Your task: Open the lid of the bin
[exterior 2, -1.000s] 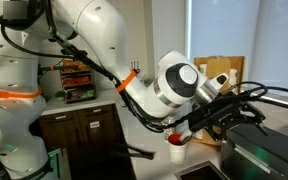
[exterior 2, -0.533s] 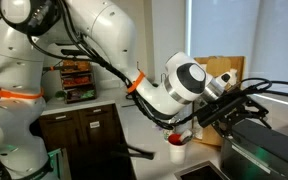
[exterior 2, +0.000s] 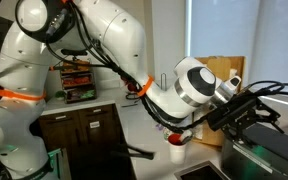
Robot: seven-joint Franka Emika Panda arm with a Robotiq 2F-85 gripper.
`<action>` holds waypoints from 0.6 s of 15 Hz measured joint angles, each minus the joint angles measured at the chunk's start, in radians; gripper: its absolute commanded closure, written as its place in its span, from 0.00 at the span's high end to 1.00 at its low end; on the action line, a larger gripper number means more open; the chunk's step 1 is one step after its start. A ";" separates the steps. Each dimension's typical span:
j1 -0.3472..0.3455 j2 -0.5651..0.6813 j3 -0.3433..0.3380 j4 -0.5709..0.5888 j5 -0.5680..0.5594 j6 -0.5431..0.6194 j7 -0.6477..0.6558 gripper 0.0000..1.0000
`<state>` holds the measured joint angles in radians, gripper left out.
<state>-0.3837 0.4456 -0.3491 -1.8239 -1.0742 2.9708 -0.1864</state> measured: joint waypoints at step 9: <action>0.002 -0.034 -0.026 0.023 -0.001 0.001 0.005 1.00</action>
<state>-0.3815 0.4113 -0.3750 -1.8009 -1.0754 2.9717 -0.1809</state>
